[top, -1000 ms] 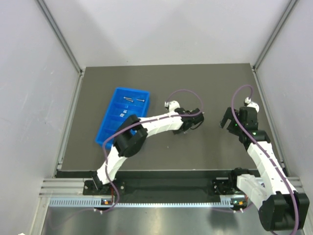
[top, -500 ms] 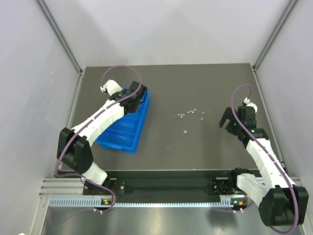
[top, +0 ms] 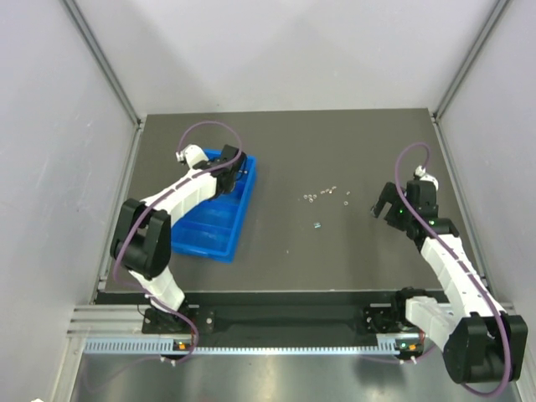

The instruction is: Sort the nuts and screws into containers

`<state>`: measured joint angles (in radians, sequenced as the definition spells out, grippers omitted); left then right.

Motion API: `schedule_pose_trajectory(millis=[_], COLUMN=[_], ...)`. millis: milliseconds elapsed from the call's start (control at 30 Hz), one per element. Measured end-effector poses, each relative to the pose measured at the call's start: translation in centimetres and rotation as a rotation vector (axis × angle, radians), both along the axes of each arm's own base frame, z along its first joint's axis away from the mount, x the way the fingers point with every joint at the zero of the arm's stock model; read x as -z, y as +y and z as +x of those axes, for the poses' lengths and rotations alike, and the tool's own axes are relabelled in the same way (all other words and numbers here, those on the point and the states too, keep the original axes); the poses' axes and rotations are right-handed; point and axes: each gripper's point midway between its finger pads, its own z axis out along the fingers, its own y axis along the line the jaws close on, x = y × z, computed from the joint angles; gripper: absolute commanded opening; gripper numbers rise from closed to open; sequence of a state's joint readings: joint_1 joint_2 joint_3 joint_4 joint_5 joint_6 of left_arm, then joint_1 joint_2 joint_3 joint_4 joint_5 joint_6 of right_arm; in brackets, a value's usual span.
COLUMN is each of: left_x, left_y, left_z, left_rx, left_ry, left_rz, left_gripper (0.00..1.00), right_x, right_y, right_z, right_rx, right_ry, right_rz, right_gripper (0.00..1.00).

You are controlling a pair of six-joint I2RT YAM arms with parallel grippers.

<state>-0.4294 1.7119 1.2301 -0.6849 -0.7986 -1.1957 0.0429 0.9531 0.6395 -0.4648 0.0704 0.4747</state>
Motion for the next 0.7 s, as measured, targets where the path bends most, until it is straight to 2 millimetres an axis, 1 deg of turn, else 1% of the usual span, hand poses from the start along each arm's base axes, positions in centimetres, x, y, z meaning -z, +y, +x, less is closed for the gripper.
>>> schedule_pose_trajectory(millis=[67, 100, 167, 200, 233, 300, 333, 400, 433, 500, 567, 600, 667, 700], left_x=[-0.1, -0.1, -0.2, -0.3, -0.5, -1.2, -1.8, -3.1, -3.7, -5.3, -6.6, -7.1, -7.3, -7.1], left_y=[0.0, -0.1, -0.4, -0.8, -1.5, -3.0, -4.4, -7.8, -10.0, -15.9, -22.3, -24.8, -28.3, -29.8], left_z=[0.2, 0.3, 0.3, 0.4, 0.5, 0.7, 0.5, -0.2, -0.7, -2.2, -4.3, -5.3, -6.4, -6.5], left_rx=[0.012, 0.019, 0.048, 0.065, 0.097, 0.159, 0.214, 0.330, 0.401, 0.584, 0.784, 0.861, 0.958, 0.984], left_ry=[0.001, 0.004, 0.025, 0.032, 0.041, 0.042, 0.040, 0.019, 0.003, -0.042, -0.082, -0.090, -0.086, -0.083], left_rz=[0.004, 0.000, -0.008, -0.019, -0.040, -0.067, -0.069, -0.067, -0.070, -0.090, -0.131, -0.149, -0.181, -0.195], left_gripper=[0.47, 0.54, 0.60, 0.66, 0.68, 0.69, 0.70, 0.70, 0.70, 0.70, 0.67, 0.66, 0.65, 0.65], right_x=[-0.1, -0.1, -0.1, -0.1, -0.1, 0.0, 0.0, 0.2, 0.3, 0.3, 0.3, 0.3, 0.2, 0.1], right_y=[0.2, 0.2, 0.3, 0.2, 0.2, 0.2, 0.2, 0.2, 0.1, 0.0, -0.3, -0.5, -0.8, -1.0], right_z=[0.1, 0.1, 0.1, 0.1, 0.1, 0.1, 0.1, 0.1, 0.1, 0.1, 0.1, 0.0, -0.2, -0.3], right_rx=[-0.008, -0.011, -0.012, -0.011, -0.011, -0.010, -0.010, -0.009, -0.007, 0.001, 0.011, 0.017, 0.031, 0.036], right_ry=[-0.005, -0.007, -0.007, -0.008, -0.007, -0.004, -0.001, 0.006, 0.009, 0.010, 0.010, 0.012, 0.014, 0.012], right_rz=[0.006, 0.008, 0.009, 0.009, 0.008, 0.007, 0.007, 0.006, 0.004, -0.004, -0.015, -0.020, -0.034, -0.040], right_gripper=[1.00, 0.99, 1.00, 1.00, 1.00, 1.00, 1.00, 1.00, 1.00, 1.00, 1.00, 1.00, 1.00, 1.00])
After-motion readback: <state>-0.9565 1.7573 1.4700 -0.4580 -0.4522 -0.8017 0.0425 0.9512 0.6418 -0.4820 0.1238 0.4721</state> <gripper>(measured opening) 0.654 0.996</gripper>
